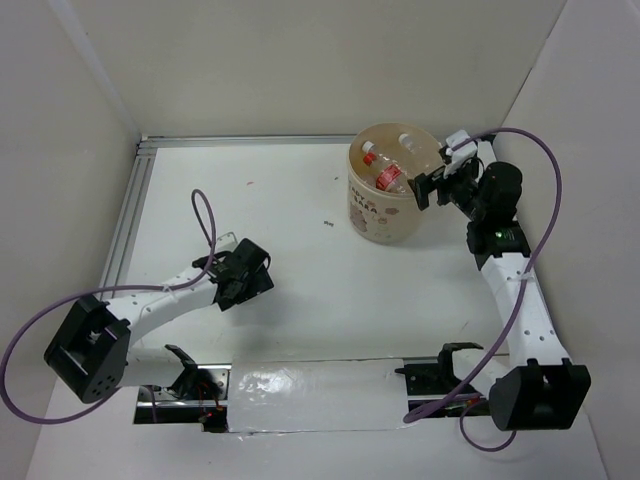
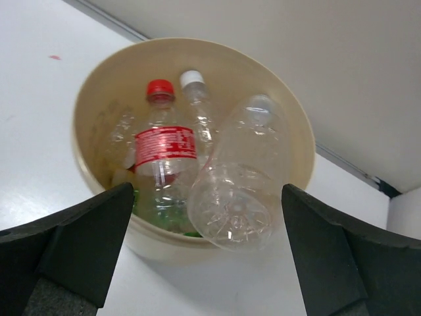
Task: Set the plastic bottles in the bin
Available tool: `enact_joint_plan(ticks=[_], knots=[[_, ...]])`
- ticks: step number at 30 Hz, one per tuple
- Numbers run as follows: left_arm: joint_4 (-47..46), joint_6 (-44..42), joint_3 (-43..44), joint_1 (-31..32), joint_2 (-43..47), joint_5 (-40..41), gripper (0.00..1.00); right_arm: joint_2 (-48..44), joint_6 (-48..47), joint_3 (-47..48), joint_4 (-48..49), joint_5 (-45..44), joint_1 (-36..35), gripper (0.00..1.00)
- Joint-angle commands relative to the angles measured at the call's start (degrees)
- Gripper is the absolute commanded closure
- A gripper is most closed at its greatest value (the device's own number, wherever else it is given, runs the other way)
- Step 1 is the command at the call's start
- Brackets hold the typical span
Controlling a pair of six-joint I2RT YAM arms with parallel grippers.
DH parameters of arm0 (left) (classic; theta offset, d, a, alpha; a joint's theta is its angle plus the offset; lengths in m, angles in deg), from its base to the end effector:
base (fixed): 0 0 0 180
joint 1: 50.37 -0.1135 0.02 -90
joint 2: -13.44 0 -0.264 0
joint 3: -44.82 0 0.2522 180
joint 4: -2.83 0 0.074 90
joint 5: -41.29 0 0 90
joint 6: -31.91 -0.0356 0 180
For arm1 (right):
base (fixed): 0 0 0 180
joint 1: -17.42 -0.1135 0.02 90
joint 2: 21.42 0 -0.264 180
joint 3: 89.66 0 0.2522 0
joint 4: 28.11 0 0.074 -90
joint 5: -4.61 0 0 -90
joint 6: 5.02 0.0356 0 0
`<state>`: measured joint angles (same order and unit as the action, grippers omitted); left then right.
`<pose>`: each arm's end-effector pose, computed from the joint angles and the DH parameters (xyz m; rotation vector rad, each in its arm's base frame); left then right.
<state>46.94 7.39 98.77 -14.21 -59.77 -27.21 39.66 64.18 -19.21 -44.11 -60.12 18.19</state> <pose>0.1933 -0.1251 0.1873 -0.7588 2.4463 -0.1625 0.2468 0.0119 0.3734 -0.6090 1.5616 0.0881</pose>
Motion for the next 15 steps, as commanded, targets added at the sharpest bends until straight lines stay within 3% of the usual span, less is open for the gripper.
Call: enact_joint_plan(ticks=[1,12,13,14,15], knots=[[-0.7,2.1,-0.2,0.2,-0.9,-0.5,0.01,-4.9,0.8,3.1,-3.0,9.4,1.0,0.00],[-4.0,-2.3,-0.2,-0.4,-8.1,1.2,0.01,-14.1,1.3,1.4,-9.2,10.8,1.0,0.00],[-4.0,-3.0,0.3,-0.9,-9.0,1.8,0.06,-14.9,1.3,0.7,-9.2,10.0,1.0,0.00],[-4.5,-4.2,0.3,-0.9,-9.8,2.6,0.21,-15.7,1.3,0.2,-9.8,9.4,1.0,0.00],[-4.5,-4.7,0.3,-0.9,-9.8,2.6,0.21,-15.7,1.3,0.2,-10.6,9.4,1.0,0.00]])
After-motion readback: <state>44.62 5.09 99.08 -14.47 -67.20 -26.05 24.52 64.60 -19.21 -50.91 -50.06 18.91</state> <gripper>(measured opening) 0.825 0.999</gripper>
